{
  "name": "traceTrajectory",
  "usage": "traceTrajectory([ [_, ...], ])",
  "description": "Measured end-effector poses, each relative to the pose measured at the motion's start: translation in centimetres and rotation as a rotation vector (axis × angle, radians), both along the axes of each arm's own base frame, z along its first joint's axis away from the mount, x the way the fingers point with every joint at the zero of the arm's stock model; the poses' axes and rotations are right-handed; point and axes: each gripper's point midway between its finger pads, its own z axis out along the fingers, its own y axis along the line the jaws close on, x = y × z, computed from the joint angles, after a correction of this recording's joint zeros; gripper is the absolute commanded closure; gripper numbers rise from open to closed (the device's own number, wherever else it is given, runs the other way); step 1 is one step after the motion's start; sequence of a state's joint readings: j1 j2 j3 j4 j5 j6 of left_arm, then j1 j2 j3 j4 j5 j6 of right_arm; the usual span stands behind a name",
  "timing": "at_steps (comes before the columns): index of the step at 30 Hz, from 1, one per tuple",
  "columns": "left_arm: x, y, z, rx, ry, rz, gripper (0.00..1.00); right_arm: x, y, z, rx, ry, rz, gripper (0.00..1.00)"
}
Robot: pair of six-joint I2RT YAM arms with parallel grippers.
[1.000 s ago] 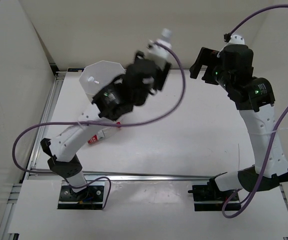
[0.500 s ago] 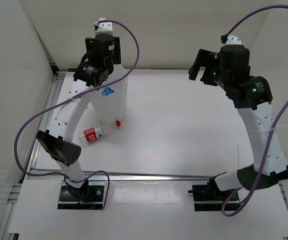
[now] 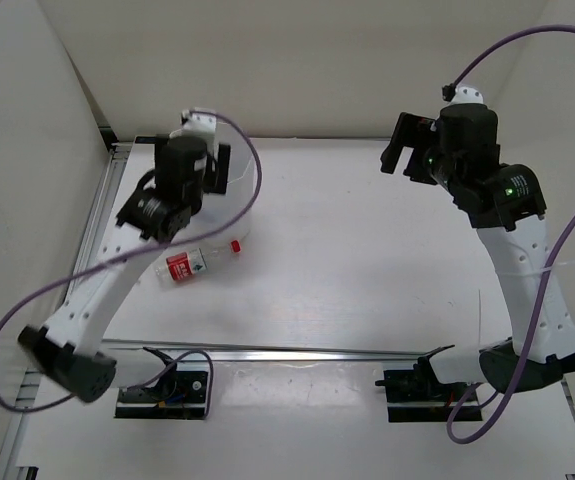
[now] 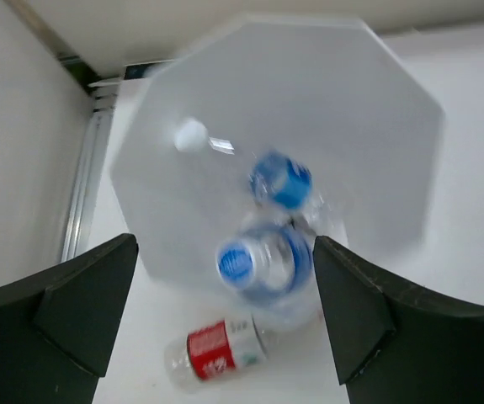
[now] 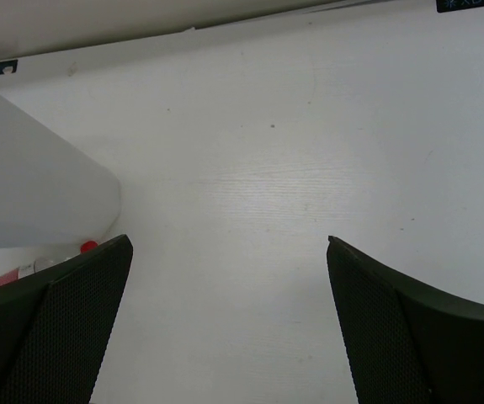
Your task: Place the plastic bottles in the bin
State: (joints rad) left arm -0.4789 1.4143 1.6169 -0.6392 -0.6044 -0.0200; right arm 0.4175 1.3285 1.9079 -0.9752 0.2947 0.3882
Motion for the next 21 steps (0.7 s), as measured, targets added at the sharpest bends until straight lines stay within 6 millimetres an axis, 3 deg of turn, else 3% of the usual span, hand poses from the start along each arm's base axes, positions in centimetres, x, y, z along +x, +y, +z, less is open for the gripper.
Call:
traceTrajectory([
  [3, -6.2, -1.2, -1.5, 0.051, 0.017, -0.192, 0.01, 0.1, -0.1, -1.2, -0.016, 0.029, -0.007, 0.0],
  [5, -9.2, -2.1, -0.9, 0.067, -0.02, -0.298, 0.01, 0.1, -0.1, -2.1, -0.024, 0.05, -0.009, 0.0],
  [8, -12.2, -2.2, 0.1, 0.11, -0.079, -0.399, 0.01, 0.0, -0.1, -2.9, -0.028, 0.075, -0.01, 0.0],
  [10, -13.4, -1.8, -0.3, 0.17, -0.085, -0.442, 0.02, 0.0, 0.0, -3.0, -0.024, 0.079, -0.01, 0.0],
  [13, -14.4, -1.3, -3.4, 0.284, -0.02, -0.495, 0.03, 0.0, 0.2, -3.0, -0.015, 0.082, -0.005, 0.0],
  [21, -15.8, -0.3, -16.3, 0.514, 0.329, -0.582, 0.02, 0.1, 0.5, -3.3, -0.01, 0.092, 0.003, 0.0],
])
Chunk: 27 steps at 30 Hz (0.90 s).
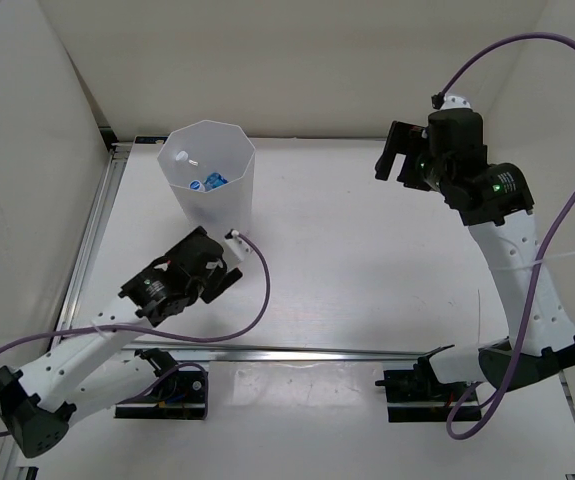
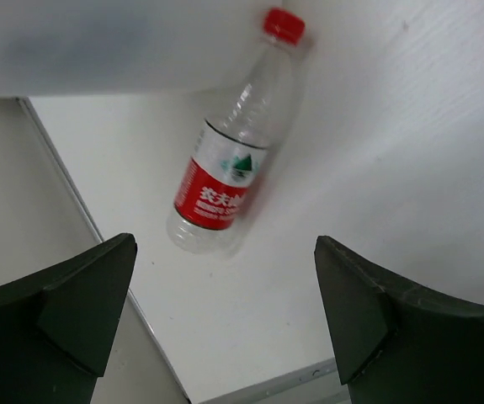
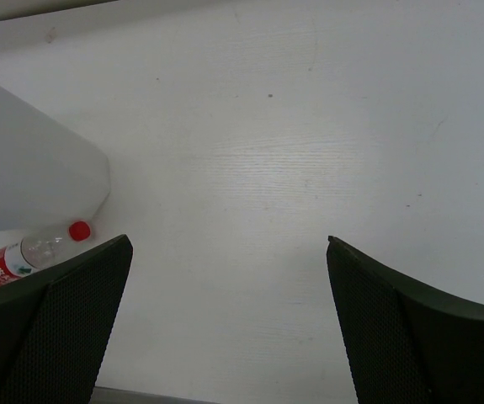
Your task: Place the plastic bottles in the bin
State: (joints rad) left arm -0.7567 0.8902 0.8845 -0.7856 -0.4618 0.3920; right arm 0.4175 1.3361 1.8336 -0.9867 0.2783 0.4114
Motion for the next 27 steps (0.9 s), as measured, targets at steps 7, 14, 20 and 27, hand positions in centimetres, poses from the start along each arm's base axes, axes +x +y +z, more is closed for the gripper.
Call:
traceTrajectory([
  [7, -1.1, 2.2, -7.7, 0.09, 0.141, 0.063, 0.04, -0.1, 0.3, -0.2, 0.007, 0.007, 0.012, 0.0],
  [14, 0.5, 3.9, -11.1, 0.105, 0.184, 0.165, 0.07, -1.0, 1.4, -1.8, 0.044, 0.068, 0.066, 0.0],
  [20, 2.5, 4.7, -12.1, 0.109, 0.172, 0.196, 0.07, -1.8, 2.1, -1.9, 0.074, 0.085, 0.103, 0.0],
  [27, 5.4, 6.4, -12.6, 0.126, 0.182, 0.243, 0.07, -2.3, 2.8, -1.7, 0.102, 0.092, 0.146, 0.0],
])
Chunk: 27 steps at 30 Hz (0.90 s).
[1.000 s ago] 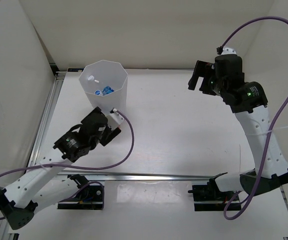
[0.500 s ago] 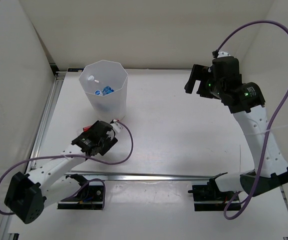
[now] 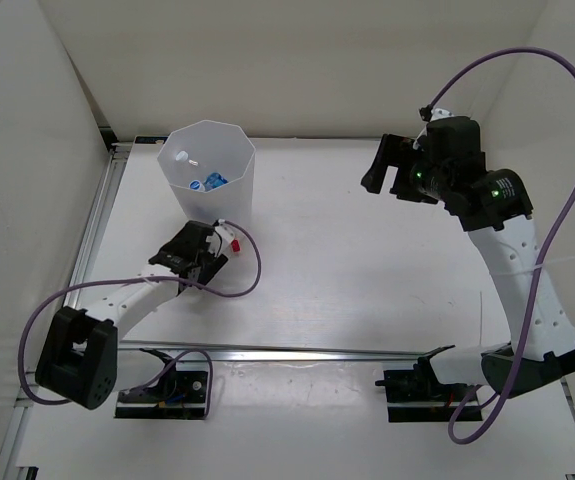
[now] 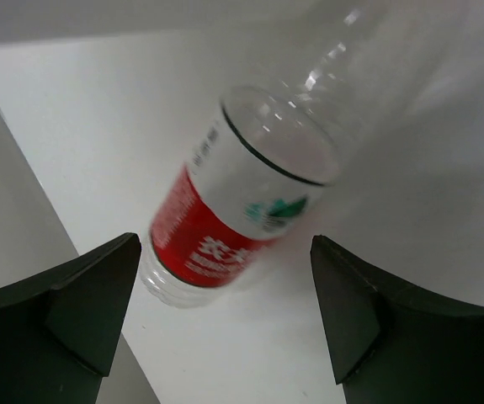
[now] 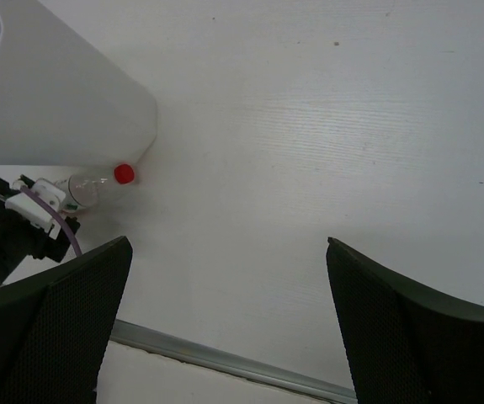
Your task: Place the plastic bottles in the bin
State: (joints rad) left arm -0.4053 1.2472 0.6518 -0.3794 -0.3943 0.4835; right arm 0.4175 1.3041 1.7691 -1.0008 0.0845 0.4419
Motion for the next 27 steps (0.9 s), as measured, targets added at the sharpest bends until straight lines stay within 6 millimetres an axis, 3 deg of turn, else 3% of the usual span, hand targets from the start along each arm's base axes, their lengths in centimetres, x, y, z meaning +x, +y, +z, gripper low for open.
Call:
traceTrajectory([
  [5, 2.9, 0.5, 1.1, -0.013, -0.039, -0.009, 0.06, -0.1, 0.3, 0.0, 0.008, 0.004, 0.014, 0.0],
  [10, 4.0, 0.0, 0.7, -0.05, -0.031, -0.04, 0.05, -0.1, 0.3, 0.0, 0.008, 0.004, 0.015, 0.0],
  [15, 3.5, -1.2, -1.0, -0.11, 0.013, -0.077, 0.02, -0.1, 0.2, -0.2, 0.003, 0.007, 0.013, 0.0],
  [20, 1.8, -1.8, -3.2, -0.169, 0.069, -0.074, 0.02, -0.1, 0.1, -1.5, -0.015, 0.037, 0.011, 0.0],
  [23, 0.9, -2.1, -4.1, -0.2, 0.09, -0.064, 0.1, -0.2, 0.1, -2.2, -0.023, 0.054, 0.011, 0.0],
  [25, 0.5, -2.3, -4.4, -0.227, 0.094, -0.056, 0.25, -0.2, 0.1, -2.4, -0.026, 0.06, 0.011, 0.0],
  [27, 0.0, -2.5, -4.5, -0.247, 0.098, -0.047, 0.49, -0.2, 0.1, -2.4, -0.026, 0.061, 0.011, 0.0],
])
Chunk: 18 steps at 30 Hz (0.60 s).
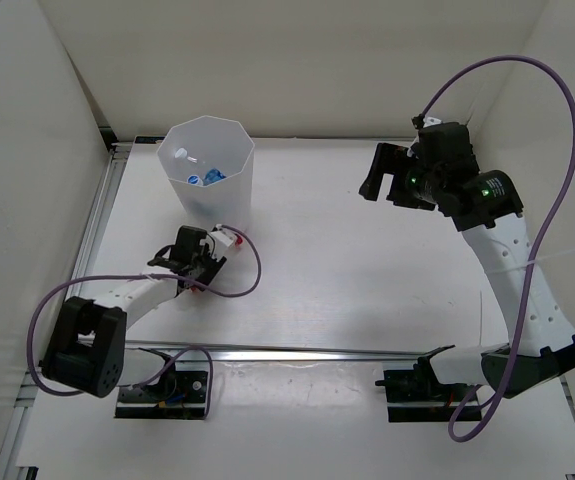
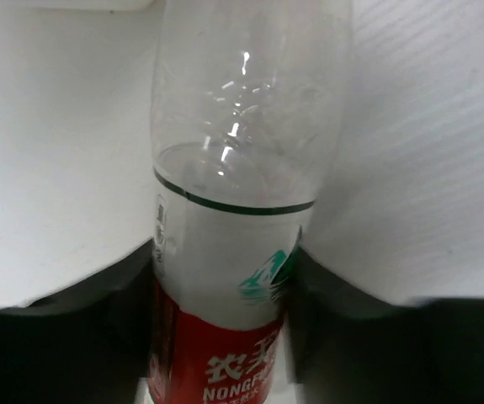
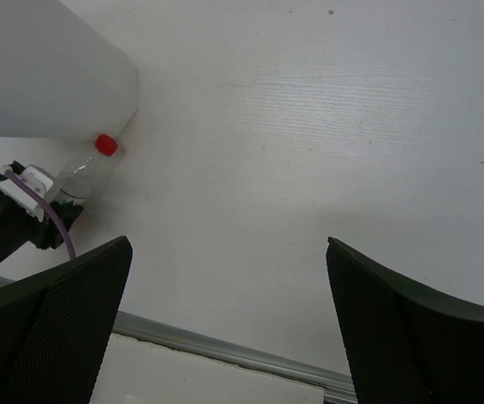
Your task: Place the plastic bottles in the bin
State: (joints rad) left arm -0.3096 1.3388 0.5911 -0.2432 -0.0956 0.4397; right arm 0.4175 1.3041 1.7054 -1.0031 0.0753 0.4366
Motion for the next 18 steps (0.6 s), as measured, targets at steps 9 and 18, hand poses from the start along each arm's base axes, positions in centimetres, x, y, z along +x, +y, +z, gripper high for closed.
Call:
traceTrajectory([
  [9, -2.2, -6.4, 4.3, -0.158, -0.005, -0.107, 0.83, 0.0, -0.1, 0.0, -0.002, -0.001, -0.003, 0.0],
  [18, -3.3, -19.4, 22.5, -0.445, -0.267, -0.406, 0.78, 0.2, -0.5, -0.1, -0.02, -0.007, -0.026, 0.0],
])
